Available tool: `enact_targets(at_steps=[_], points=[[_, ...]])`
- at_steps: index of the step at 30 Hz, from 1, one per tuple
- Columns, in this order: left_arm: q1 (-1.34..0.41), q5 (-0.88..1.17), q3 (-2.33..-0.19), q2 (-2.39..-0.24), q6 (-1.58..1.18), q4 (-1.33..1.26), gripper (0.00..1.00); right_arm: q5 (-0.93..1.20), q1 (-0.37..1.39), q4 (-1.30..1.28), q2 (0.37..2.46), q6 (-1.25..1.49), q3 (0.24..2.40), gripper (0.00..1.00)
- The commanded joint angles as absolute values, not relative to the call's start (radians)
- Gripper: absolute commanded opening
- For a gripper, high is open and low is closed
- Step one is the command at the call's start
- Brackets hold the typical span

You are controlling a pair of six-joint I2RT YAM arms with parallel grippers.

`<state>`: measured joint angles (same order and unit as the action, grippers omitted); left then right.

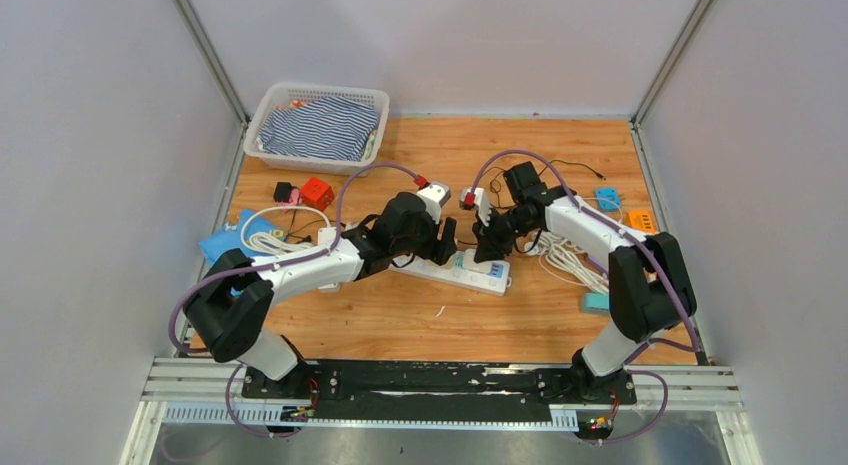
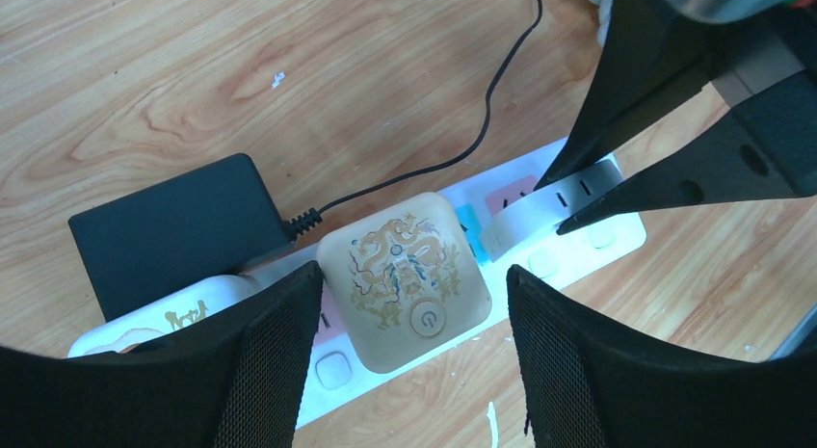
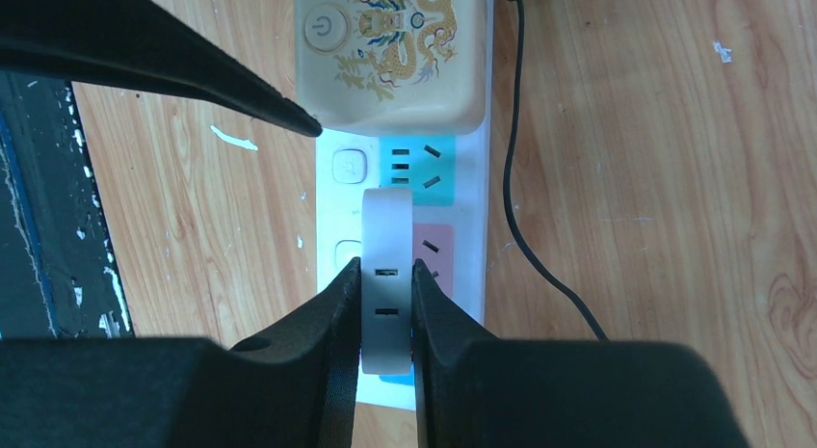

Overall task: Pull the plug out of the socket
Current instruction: Remove the plug from the socket.

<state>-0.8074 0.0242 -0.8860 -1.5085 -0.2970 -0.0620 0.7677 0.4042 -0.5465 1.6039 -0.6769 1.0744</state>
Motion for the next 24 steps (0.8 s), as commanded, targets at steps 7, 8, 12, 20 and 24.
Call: enact_targets(at_steps=[7,8,12,20,24], points=[[-0.813,-0.033,-0.849,-1.509,-0.298,-0.122,0.69,0.871,0.366,-0.589,1.637,-0.648,1.108,0.00],[-0.813,-0.031,-0.850,-1.516,-0.298,-0.123,0.69,0.877,0.365,-0.590,1.638,-0.647,1.109,0.00],[-0.816,-0.026,-0.853,-1.548,-0.303,-0.128,0.69,0.888,0.366,-0.594,1.639,-0.645,1.111,0.00],[-0.825,-0.012,-0.857,-1.568,-0.305,-0.133,0.68,0.911,0.365,-0.591,1.635,-0.648,1.106,0.00],[-0.825,-0.020,-0.855,-1.576,-0.310,-0.131,0.57,0.947,0.368,-0.593,1.601,-0.686,1.086,0.00]])
